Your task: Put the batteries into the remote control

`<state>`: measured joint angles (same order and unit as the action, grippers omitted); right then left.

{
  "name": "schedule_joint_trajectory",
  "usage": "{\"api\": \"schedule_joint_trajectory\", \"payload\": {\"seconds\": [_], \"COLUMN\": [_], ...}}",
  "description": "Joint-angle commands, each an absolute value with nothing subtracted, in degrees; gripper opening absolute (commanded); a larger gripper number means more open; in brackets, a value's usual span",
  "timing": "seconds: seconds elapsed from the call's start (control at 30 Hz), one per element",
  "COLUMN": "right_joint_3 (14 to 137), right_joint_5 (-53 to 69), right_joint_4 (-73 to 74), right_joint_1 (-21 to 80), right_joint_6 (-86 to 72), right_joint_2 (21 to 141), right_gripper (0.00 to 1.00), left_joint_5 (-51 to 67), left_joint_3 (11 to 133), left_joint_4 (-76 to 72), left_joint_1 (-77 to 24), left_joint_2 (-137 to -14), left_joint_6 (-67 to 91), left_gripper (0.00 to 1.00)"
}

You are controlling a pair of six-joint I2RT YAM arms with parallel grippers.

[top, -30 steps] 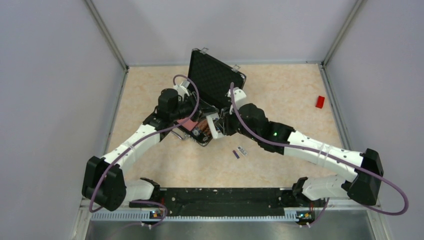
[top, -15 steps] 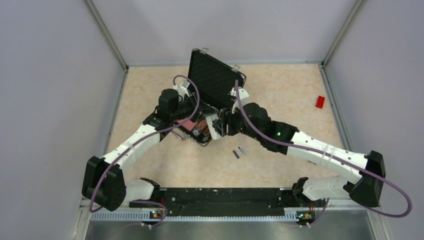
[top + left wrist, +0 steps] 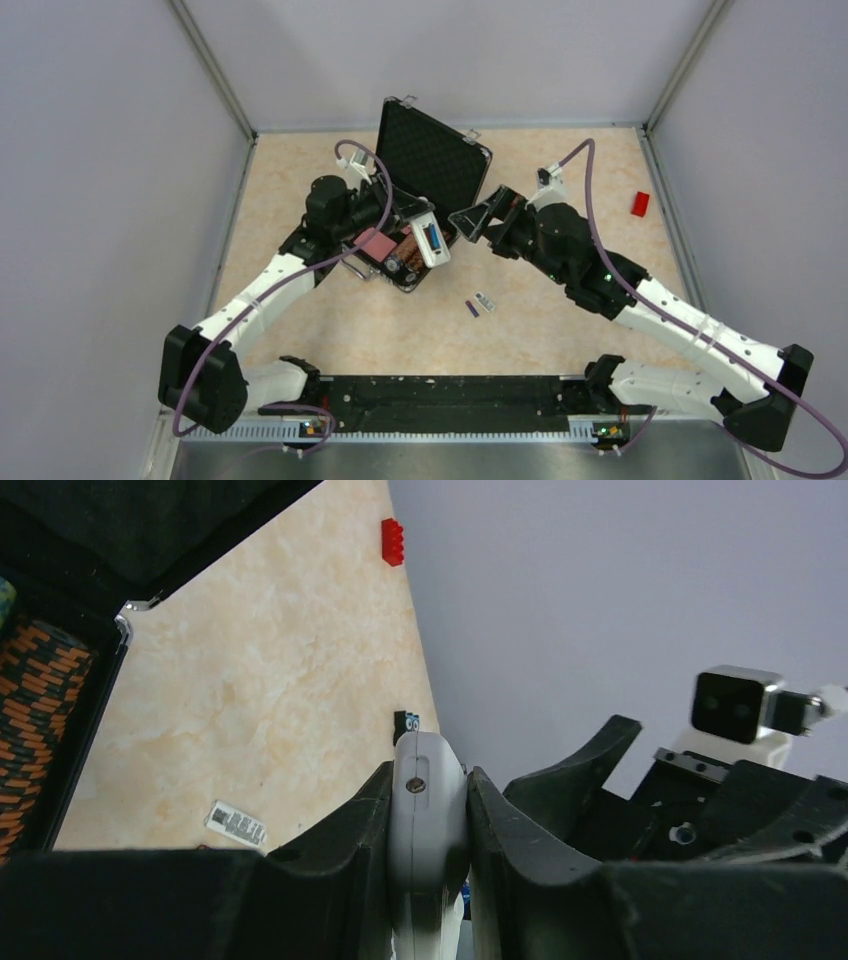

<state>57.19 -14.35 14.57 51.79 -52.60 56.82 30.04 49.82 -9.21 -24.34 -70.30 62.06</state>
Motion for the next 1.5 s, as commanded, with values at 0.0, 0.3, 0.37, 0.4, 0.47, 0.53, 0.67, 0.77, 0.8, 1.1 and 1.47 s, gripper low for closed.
{"api": "schedule_joint_trajectory", "payload": {"seconds": [0.0, 0.3, 0.37, 0.4, 0.47, 0.53, 0.67, 0.77, 0.8, 1.1, 1.47], "right_joint_3": [56.9, 55.6, 55.3, 55.2, 54.6, 53.8, 52.3, 50.0, 49.6, 46.8, 43.3], "right_joint_5": [-13.2, -5.7, -3.2, -2.1, -0.4, 1.0, 3.1, 3.0, 2.6, 0.8, 3.6], "right_joint_4": [13.7, 10.5, 8.2, 7.6, 4.9, 2.3, -1.4, -4.6, -5.2, -9.3, -14.6], "right_joint_1": [51.0, 49.6, 49.2, 49.2, 49.2, 49.3, 49.2, 49.2, 49.2, 48.8, 46.7], "right_joint_6": [-68.2, -85.3, -86.6, -87.1, -88.0, -88.9, -91.1, -93.0, -93.5, -96.3, -99.6], "right_joint_2": [57.6, 59.2, 60.7, 61.3, 62.5, 63.4, 64.9, 64.7, 64.5, 63.2, 62.7], "right_gripper": [0.99, 0.99, 0.99, 0.99, 0.99, 0.99, 0.99, 0.99, 0.98, 0.99, 0.83], "left_joint_5": [29.1, 29.4, 29.5, 29.5, 29.9, 30.3, 30.8, 31.4, 31.7, 34.3, 36.0], "left_joint_3": [53.8, 58.8, 58.8, 58.9, 59.1, 59.0, 58.4, 58.2, 58.2, 57.0, 54.4], "left_joint_4": [-11.5, -3.8, -4.1, -4.1, -4.3, -4.4, -4.8, -5.2, -5.4, -6.9, -10.9], "left_joint_1": [-24.1, -24.2, -24.2, -24.2, -24.2, -24.2, -24.2, -24.2, -24.2, -24.3, -24.4], "left_joint_2": [-67.9, -68.4, -68.3, -68.3, -68.3, -68.4, -67.8, -67.5, -67.5, -66.8, -65.2], "left_joint_6": [61.3, 58.9, 59.1, 59.1, 58.9, 58.8, 58.8, 58.3, 58.1, 55.2, 52.7], "left_gripper": [0.00, 0.00, 0.00, 0.00, 0.00, 0.00, 0.00, 0.00, 0.00, 0.00, 0.00]}}
